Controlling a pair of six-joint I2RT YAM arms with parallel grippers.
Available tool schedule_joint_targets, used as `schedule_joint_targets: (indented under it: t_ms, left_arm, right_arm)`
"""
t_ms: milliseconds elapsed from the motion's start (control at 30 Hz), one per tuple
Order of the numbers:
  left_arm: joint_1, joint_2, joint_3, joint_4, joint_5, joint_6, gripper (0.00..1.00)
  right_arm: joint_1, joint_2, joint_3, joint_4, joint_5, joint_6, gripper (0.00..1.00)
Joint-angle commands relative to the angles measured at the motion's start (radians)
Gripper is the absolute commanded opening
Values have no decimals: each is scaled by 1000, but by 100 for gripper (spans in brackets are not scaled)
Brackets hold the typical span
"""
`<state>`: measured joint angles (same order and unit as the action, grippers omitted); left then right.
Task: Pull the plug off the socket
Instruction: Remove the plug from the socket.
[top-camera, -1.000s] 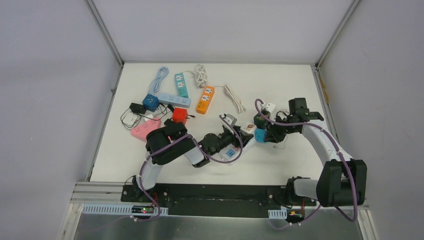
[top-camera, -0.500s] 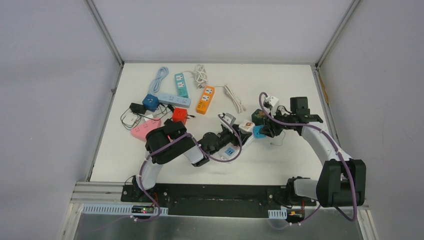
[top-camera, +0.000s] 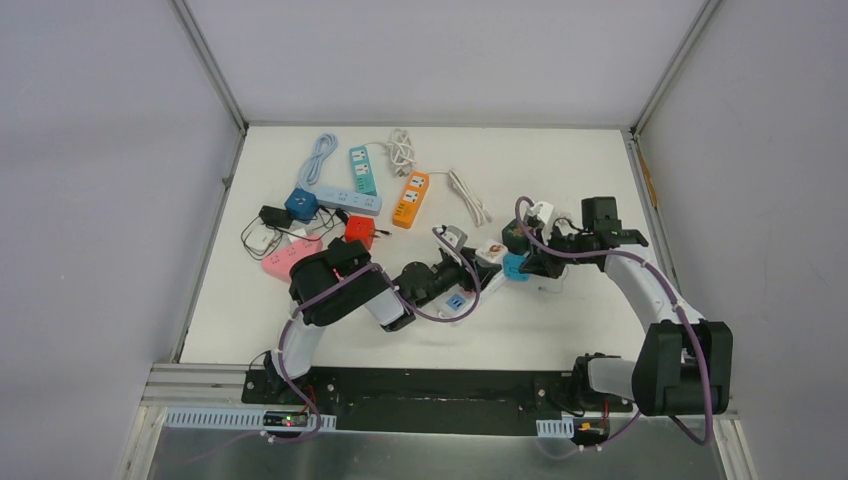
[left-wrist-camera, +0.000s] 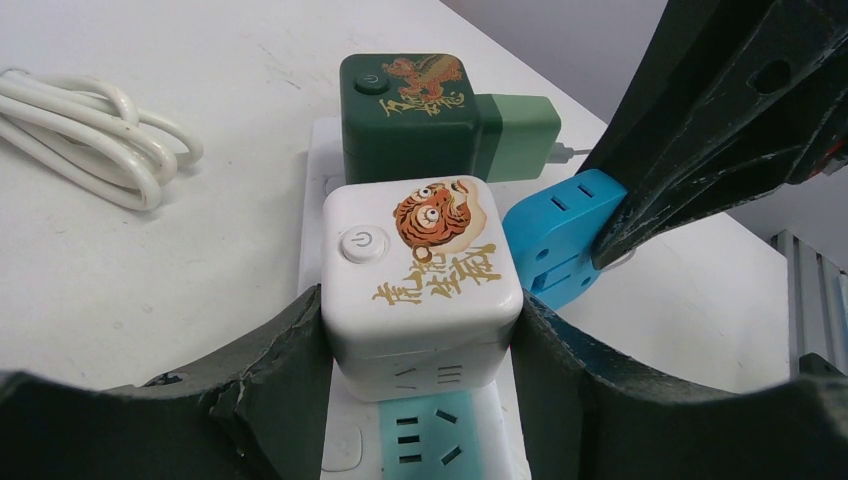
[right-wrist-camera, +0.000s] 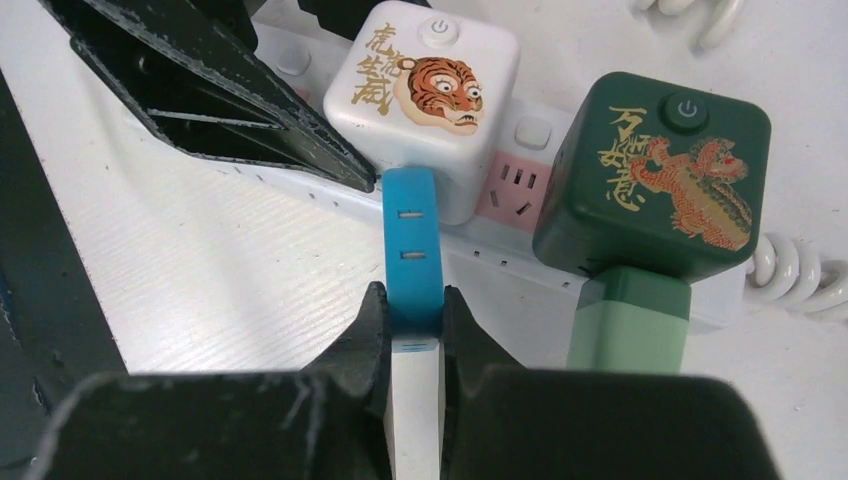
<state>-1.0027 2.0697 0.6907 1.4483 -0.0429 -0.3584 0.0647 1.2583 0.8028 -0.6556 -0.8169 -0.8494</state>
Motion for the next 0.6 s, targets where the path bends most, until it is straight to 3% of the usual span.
schedule_joint_targets:
  t_ms: [0,333,567]
  left_arm:
    - [14,1,-37,-29,-9,-73,0]
    - [18,34,-25,-30,-21,-48,0]
    - [19,55,-26,-30,-28,-33,0]
  right_arm:
    - [1,-51,4,-80,-63,-91,0]
    - [2,-168,-14,121,40,160,0]
    - [43,-174,8,114,30,130,0]
